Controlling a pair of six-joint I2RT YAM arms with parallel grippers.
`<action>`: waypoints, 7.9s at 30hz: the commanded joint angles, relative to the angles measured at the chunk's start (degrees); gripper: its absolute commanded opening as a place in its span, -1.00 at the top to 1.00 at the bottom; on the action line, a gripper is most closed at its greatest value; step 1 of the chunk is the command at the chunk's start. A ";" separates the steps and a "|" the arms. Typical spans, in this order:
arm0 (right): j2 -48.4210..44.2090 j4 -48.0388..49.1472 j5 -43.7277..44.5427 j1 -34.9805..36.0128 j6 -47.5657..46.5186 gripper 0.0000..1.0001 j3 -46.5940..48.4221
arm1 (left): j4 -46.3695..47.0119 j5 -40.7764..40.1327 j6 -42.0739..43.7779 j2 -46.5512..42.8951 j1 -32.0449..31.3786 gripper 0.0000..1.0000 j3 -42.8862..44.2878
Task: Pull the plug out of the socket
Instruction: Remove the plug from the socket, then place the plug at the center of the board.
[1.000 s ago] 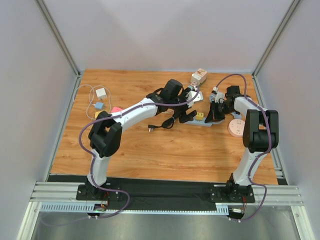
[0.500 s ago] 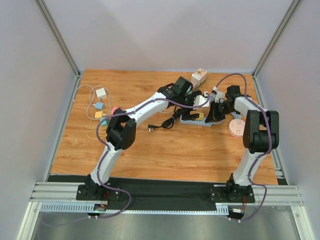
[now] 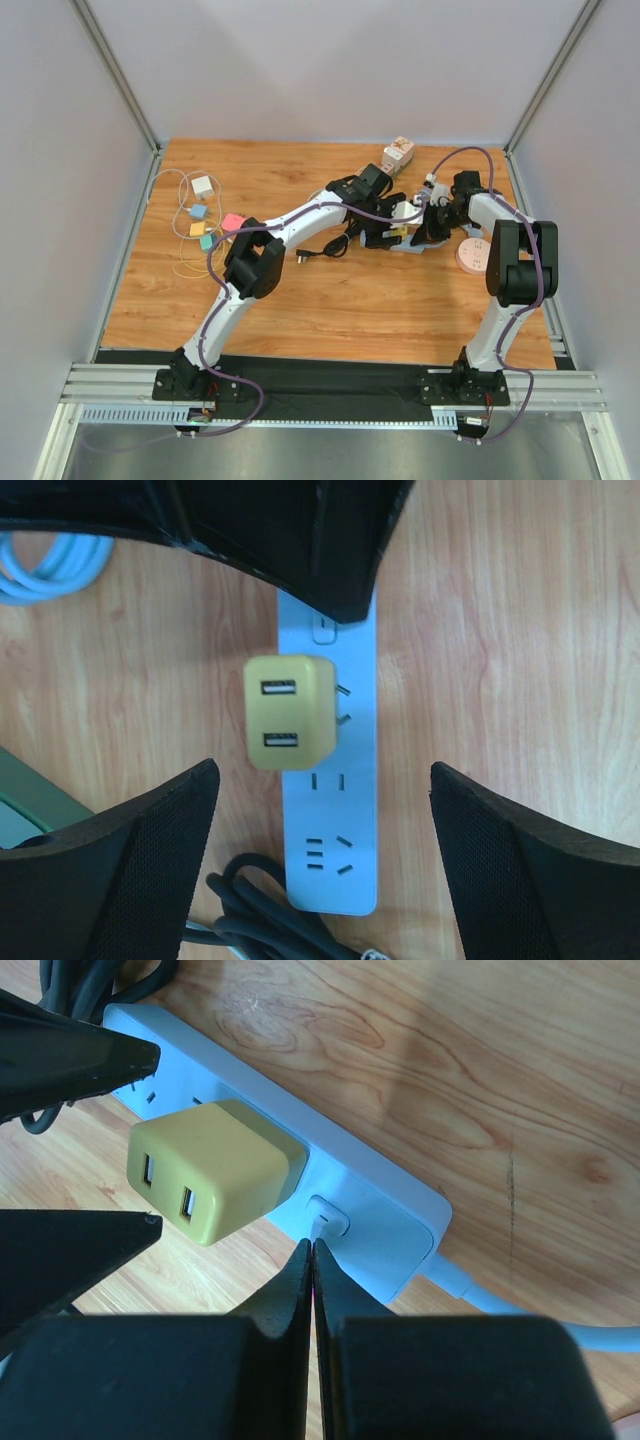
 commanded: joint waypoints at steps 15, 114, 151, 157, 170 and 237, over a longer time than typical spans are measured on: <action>-1.45 0.03 0.13 -0.09 -1.07 0.99 1.56 | 7.41 -1.67 -5.90 3.60 -2.62 -0.46 4.78; 9.00 -8.68 9.44 8.70 -0.19 0.99 4.99 | 17.06 -18.95 -45.74 -22.85 -10.11 1.00 -23.95; 5.85 -10.97 1.63 7.56 -4.93 0.99 6.40 | 13.82 -12.31 -48.87 -22.41 -8.61 1.00 -21.76; -1.18 -11.40 -0.40 5.10 -7.66 0.99 5.34 | 19.44 -12.67 -52.83 -23.56 -8.25 1.00 -29.92; 4.25 -17.37 -11.91 5.27 -10.91 0.99 5.16 | 32.10 -18.72 -60.91 -27.60 -8.43 1.00 -41.45; -8.93 -13.60 -5.15 8.70 -14.52 0.99 2.44 | 47.84 -14.60 -83.59 -77.44 42.10 1.00 -89.89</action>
